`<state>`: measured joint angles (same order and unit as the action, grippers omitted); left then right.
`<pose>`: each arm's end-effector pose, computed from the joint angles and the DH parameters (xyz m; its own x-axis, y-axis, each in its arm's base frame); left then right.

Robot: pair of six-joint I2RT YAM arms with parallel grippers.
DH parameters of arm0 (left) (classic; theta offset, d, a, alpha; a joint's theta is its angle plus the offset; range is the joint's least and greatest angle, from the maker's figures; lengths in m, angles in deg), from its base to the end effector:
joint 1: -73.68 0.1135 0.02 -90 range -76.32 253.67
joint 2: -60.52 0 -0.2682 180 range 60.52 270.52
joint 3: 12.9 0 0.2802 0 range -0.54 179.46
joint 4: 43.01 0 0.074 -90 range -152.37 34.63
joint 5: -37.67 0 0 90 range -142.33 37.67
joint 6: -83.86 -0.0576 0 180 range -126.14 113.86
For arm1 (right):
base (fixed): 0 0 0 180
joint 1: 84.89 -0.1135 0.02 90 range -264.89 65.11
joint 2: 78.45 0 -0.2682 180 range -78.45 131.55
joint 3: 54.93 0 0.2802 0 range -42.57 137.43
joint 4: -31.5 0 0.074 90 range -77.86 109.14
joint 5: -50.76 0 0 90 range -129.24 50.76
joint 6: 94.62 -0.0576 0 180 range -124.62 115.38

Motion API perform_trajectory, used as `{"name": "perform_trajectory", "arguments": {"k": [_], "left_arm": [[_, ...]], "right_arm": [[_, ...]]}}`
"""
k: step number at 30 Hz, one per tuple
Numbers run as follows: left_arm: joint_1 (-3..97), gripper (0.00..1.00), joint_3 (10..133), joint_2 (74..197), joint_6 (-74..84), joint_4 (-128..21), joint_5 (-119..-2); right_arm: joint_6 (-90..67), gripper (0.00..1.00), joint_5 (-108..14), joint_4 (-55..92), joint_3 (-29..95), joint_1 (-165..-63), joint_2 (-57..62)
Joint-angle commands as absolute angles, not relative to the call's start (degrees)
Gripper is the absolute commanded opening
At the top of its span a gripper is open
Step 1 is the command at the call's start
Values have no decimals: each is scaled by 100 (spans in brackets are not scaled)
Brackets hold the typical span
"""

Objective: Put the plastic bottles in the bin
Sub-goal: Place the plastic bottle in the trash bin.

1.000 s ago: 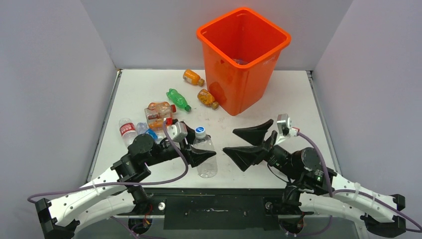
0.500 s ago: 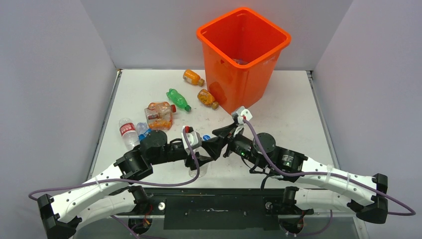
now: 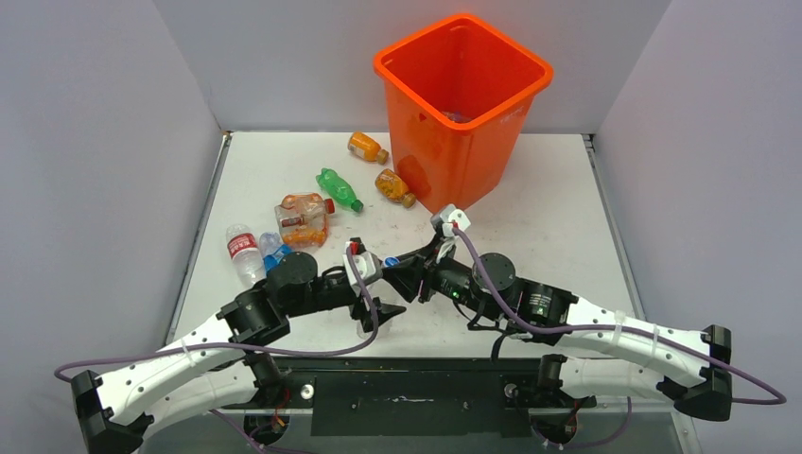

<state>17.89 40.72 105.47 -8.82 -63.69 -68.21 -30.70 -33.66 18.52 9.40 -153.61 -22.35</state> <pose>0.1184 -0.2022 0.3183 -0.0726 0.1868 -0.9797 0.9503 0.3110 -0.0111 0.1063 0.2576 0.3653 -0.4192 0.1292 -0.8986 -0.7882 0.4395 0.4309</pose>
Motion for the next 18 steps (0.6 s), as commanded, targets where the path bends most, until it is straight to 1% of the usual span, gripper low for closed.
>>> {"name": "perform_trajectory", "arguments": {"k": [1, 2, 4, 7, 10, 14, 18], "left_arm": [[1742, 98, 3977, 10180, -895, -5666, -6662], [1742, 96, 3902, 10069, -847, -5630, -6550], [1743, 96, 3745, 9875, -812, -5305, -6350], [1744, 96, 3493, 9558, -816, -4977, -5904], [1783, 96, 3212, 9254, -844, -4661, -5427], [1877, 96, 2937, 9027, -820, -4458, -5216], [1883, 96, 2882, 9011, -845, -4555, -4944]], "right_arm": [[-2909, 5, -3143, 1644, 1379, -15344, -2236], [-2809, 5, -3077, 1518, 1595, -15344, -2251], [-2506, 5, -2868, 1108, 2129, -15344, -2251], [-1855, 5, -2321, 481, 3360, -15333, -2103], [-1181, 5, -1811, 237, 4667, -15332, -1785], [-74, 5, -889, 966, 5651, -15326, -1352], [1267, 5, 136, 2226, 6416, -15161, -601]]}}
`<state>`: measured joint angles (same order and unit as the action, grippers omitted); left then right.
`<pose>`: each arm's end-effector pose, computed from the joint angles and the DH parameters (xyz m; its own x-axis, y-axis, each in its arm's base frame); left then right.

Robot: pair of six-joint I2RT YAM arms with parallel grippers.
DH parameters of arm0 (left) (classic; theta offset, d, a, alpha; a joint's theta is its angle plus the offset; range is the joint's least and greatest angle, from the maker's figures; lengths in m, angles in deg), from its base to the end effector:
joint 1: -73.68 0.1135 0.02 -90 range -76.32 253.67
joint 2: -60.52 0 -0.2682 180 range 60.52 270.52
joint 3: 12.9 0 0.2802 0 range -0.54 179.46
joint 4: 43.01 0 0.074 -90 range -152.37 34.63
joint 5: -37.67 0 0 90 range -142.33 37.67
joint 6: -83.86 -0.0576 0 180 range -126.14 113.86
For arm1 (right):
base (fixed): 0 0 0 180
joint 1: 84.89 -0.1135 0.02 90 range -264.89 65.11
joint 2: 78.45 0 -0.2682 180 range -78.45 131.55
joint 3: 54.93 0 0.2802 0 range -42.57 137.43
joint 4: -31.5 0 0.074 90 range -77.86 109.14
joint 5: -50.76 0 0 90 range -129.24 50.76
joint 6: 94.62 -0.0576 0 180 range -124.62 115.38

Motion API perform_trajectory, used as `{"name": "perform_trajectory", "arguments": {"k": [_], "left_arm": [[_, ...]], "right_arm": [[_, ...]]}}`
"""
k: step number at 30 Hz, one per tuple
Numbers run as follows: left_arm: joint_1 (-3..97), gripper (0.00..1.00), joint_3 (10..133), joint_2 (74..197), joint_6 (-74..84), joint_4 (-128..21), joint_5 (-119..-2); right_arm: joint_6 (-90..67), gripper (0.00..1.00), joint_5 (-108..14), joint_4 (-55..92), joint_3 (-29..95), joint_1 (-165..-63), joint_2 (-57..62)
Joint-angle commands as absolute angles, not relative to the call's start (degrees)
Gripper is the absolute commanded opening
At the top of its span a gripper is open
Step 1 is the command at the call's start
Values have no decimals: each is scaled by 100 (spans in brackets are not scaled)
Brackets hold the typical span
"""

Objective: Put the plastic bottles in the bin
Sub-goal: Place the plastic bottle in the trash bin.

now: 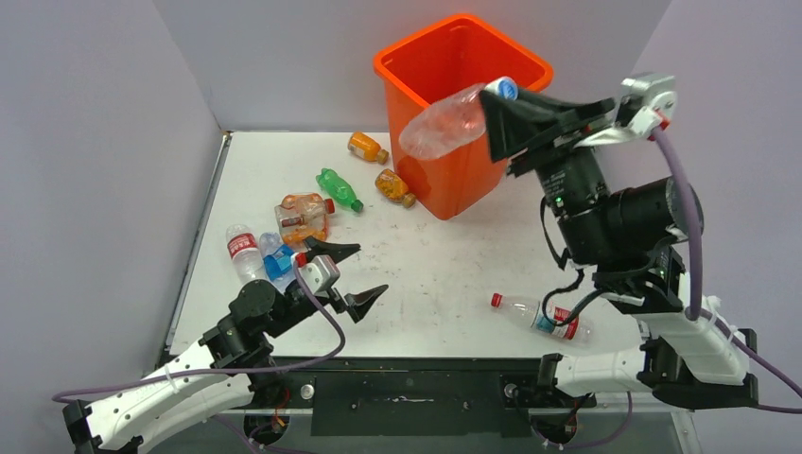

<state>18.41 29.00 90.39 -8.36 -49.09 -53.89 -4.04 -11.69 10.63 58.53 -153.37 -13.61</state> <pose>0.1083 -0.1590 0.3191 0.0914 -0.0639 -0.9938 0.8341 0.5501 0.0413 0.0988 0.1780 0.6247 0.1776 0.4260 -0.8871 -0.6729 0.7104 0.2064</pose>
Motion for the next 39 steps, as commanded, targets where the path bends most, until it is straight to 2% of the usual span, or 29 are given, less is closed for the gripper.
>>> {"name": "perform_trajectory", "arguments": {"k": [1, 5, 9, 11, 19, 20, 21, 23, 24, 26, 29, 35, 39], "left_arm": [[1883, 96, 2882, 9018, -852, -4575, -4898], [1883, 96, 2895, 9085, -893, -4613, -4767], [1883, 96, 2908, 9128, -938, -4688, -4651], [1882, 96, 2908, 9147, -971, -4722, -4573], [1883, 96, 2915, 9117, -1033, -4771, -4383], [1881, 96, 2916, 9122, -1039, -4787, -4381], [1881, 96, 2923, 9134, -1044, -4798, -4365], [1876, 96, 2934, 9142, -1036, -4815, -4364], [1882, 96, 2934, 9149, -1043, -4823, -4361], [1883, 96, 2937, 9167, -1044, -4834, -4360], [1892, 96, 2938, 9197, -1048, -4834, -4355], [1891, 96, 2943, 9218, -1015, -4799, -4240], [1896, 96, 2965, 9207, -922, -4847, -3838]], "right_arm": [[1334, 5, 182, 2375, 6595, -14930, -322], [32, 5, -610, 2328, 7165, -13163, 303], [-1034, 5, -946, 3186, 6790, -11703, 648], [-1224, 5, -919, 3634, 6736, -11320, 955], [-2303, 5, -1569, 3382, 7529, -10284, 2312], [-2321, 8, -1600, 3333, 7595, -10255, 2406], [-2330, 20, -1646, 3250, 7666, -10250, 2506], [-2381, 61, -1873, 3057, 7868, -10203, 2699], [-2425, 75, -1943, 2981, 7907, -10197, 2725], [-2502, 89, -2081, 2884, 7965, -10222, 2722], [-2560, 99, -2323, 2789, 8066, -10287, 2636], [-2328, 100, -2464, 2648, 8021, -10813, 2087], [-2404, 100, -2748, 2632, 6941, -11280, 1036]]}}
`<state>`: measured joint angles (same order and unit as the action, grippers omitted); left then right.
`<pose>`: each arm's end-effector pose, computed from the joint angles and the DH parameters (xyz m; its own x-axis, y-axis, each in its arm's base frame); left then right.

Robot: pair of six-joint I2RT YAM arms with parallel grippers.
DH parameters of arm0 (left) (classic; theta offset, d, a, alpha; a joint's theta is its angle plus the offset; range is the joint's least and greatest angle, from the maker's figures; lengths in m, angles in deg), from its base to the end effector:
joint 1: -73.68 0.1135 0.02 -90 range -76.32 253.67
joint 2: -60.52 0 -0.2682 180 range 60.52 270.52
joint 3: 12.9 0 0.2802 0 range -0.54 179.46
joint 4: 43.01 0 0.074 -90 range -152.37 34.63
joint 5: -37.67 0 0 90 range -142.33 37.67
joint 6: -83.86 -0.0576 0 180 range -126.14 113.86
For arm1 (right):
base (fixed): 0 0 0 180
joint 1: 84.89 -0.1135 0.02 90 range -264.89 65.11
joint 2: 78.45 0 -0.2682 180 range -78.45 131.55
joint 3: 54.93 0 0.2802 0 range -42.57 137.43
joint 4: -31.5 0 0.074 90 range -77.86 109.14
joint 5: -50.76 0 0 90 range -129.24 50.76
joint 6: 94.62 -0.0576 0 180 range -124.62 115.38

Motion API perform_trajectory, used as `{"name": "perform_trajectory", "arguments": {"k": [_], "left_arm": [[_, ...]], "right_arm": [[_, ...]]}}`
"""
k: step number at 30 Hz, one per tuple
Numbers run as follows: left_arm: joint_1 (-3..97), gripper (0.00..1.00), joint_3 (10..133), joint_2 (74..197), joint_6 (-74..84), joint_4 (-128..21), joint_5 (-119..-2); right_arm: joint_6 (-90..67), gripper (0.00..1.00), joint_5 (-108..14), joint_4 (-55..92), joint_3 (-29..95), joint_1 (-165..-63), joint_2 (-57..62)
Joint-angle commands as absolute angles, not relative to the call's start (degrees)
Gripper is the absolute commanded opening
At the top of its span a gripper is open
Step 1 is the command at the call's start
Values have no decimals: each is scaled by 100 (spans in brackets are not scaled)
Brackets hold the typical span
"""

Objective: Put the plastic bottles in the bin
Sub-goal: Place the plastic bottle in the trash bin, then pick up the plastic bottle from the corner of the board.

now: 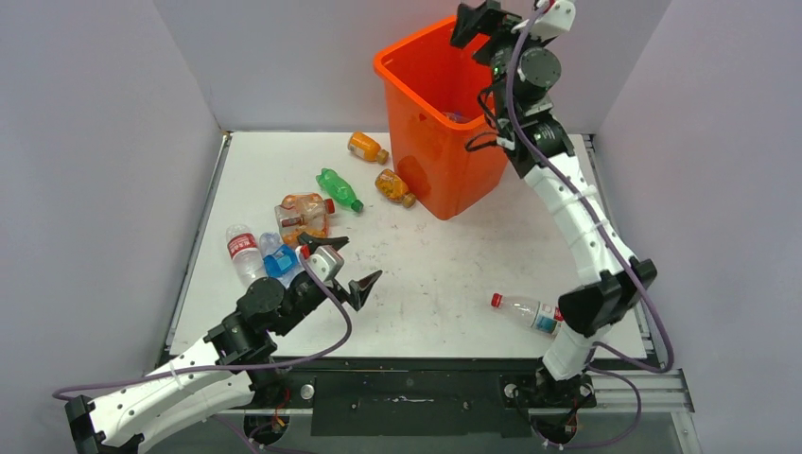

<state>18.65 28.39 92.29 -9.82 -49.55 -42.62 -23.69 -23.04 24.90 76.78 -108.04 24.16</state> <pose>0.1220 -0.1574 0.3079 0.0754 0.0026 -0.9972 0.7078 0.7042 0.0553 0.4135 0.1593 0.5610 0.2866 0.4638 -0.8383 -0.2478 0.8811 0.4028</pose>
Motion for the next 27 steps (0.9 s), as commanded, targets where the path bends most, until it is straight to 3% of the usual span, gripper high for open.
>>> {"name": "perform_trajectory", "arguments": {"k": [1, 6, 11, 17, 23, 27], "left_arm": [[1896, 96, 2988, 9200, -895, -4886, -3667], [1912, 96, 3001, 9155, -854, -4918, -3476], [1900, 96, 2959, 9158, -866, -4859, -3726], [1903, 96, 3090, 9344, -840, -4994, -4066], [1892, 96, 3117, 9376, -816, -5075, -4099], [1899, 96, 3222, 9568, -800, -5263, -4288]], "right_arm": [[-2548, 100, -2834, 2767, 6320, -11362, 615], [-3278, 99, -3177, 2773, 3096, -11680, -1664], [-3489, 98, -3105, 662, 1573, -11776, -3098], [-3382, 98, -2749, -1480, 1113, -11776, -2857], [-3178, 100, -3286, -1916, 648, -11779, -2034], [-3490, 100, -3011, -2224, 607, -11836, -1652]]}}
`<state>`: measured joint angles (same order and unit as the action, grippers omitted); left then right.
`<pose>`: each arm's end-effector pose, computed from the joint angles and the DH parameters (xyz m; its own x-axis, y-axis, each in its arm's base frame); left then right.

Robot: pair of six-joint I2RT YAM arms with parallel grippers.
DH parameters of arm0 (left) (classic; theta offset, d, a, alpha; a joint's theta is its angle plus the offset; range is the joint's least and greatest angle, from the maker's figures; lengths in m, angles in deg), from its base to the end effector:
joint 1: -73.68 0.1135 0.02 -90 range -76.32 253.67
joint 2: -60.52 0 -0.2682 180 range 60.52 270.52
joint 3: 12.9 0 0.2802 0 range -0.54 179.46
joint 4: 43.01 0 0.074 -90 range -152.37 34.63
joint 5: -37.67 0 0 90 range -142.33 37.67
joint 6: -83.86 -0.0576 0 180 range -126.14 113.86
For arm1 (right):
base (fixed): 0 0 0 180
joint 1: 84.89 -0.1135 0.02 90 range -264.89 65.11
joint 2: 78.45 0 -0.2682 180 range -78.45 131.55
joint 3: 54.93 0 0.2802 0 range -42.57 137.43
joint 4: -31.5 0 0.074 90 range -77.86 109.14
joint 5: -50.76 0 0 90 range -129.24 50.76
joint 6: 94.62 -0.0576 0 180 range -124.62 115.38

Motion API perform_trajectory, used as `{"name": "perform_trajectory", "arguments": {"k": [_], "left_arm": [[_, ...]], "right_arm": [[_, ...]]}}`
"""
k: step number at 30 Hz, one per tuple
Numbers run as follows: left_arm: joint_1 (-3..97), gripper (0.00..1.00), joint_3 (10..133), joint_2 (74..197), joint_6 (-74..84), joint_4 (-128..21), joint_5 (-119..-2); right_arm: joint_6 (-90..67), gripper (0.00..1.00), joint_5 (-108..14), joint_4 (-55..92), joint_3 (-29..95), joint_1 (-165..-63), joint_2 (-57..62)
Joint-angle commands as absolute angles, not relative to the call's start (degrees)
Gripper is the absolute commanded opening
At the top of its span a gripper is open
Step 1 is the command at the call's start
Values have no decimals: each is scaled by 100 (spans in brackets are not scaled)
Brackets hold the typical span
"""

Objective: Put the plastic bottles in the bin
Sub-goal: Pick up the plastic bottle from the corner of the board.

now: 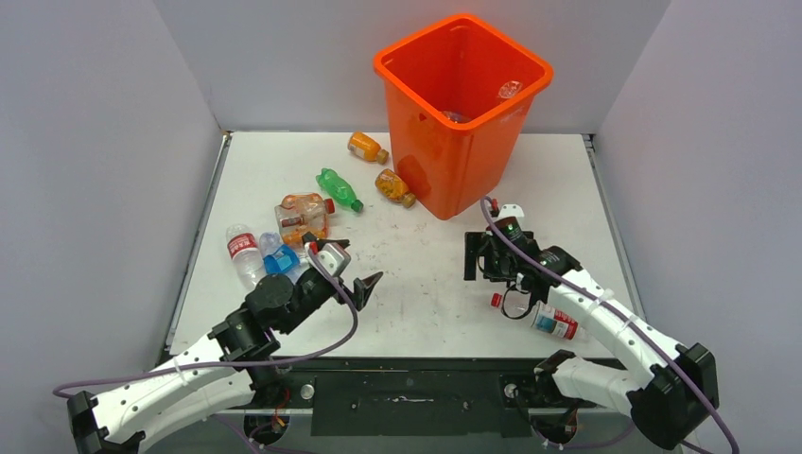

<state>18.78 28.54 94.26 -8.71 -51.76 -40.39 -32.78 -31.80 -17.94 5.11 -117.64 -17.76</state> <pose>0.1276 -0.1609 0.2976 0.0200 0.0478 -0.9987 0.6813 0.7304 0.0486 0.2168 0.1306 0.2436 -0.7889 0.0489 -0.6125 -0.1069 0.9707 0.2152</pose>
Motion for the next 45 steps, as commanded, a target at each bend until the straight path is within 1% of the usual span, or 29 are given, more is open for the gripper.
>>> {"name": "perform_trajectory", "arguments": {"k": [1, 3, 4, 5, 7, 9, 10, 11, 13, 15, 18, 22, 24, 27, 30, 32, 35, 41, 45], "left_arm": [[1893, 96, 3267, 9665, -747, -5343, -4359], [1885, 96, 3406, 9928, -557, -5484, -4548], [1883, 96, 3494, 10086, -296, -5524, -4600], [1883, 96, 3594, 10274, 50, -5515, -4623], [1872, 96, 3728, 10658, 1284, -5371, -4566], [1803, 96, 3397, 11057, 2433, -4470, -4852], [1686, 96, 3076, 11272, 2952, -3700, -4819], [1525, 96, 2599, 11540, 3414, -2904, -4675], [1203, 96, 2182, 12454, 4081, -1302, -4231], [1122, 96, 2262, 13441, 4464, -260, -4319], [1077, 96, 2718, 14804, 4819, 933, -4707], [1102, 96, 3178, 16071, 5448, 2105, -4860], [1115, 97, 3351, 16506, 5665, 2340, -4837], [1110, 98, 3601, 16978, 5824, 2439, -4745], [1107, 100, 3995, 17289, 5771, 2189, -4787], [1110, 95, 4242, 17469, 5674, 2004, -4924], [1105, 93, 4592, 17818, 5450, 2077, -5203], [1271, 92, 5009, 18320, 4300, 2744, -6574], [1445, 92, 5079, 18389, 3511, 2686, -7438]], "right_arm": [[-3600, 100, -2908, -2335, 607, -11854, -1565], [-3910, 99, -2731, -2436, 568, -11911, -1520], [-4096, 99, -2705, -2360, 486, -11924, -1705], [-4283, 99, -2755, -2189, 354, -11930, -1947], [-4674, 100, -2767, -1824, 185, -11921, -2525], [-5013, 100, -2459, -1601, 122, -11922, -3066], [-5184, 100, -2322, -1542, 128, -11921, -3299], [-5233, 100, -2213, -1473, 118, -11921, -3542], [-5271, 100, -2115, -1312, 42, -11920, -4025], [-5271, 100, -2077, -1201, -37, -11927, -4483], [-5202, 100, -1967, -1240, -9, -11921, -5021], [-5195, 100, -1827, -1463, 167, -11930, -5428], [-5174, 100, -1838, -1501, 222, -11924, -5516], [-5175, 100, -1911, -1474, 177, -11923, -5599], [-5133, 100, -1937, -1378, 98, -11918, -5658], [-5090, 100, -1941, -1348, 70, -11920, -5673], [-5011, 100, -1954, -1319, 67, -11916, -5696], [-4878, 100, -2032, -1341, 142, -11923, -5788], [-4815, 100, -2043, -1389, 151, -11915, -5927]]}}
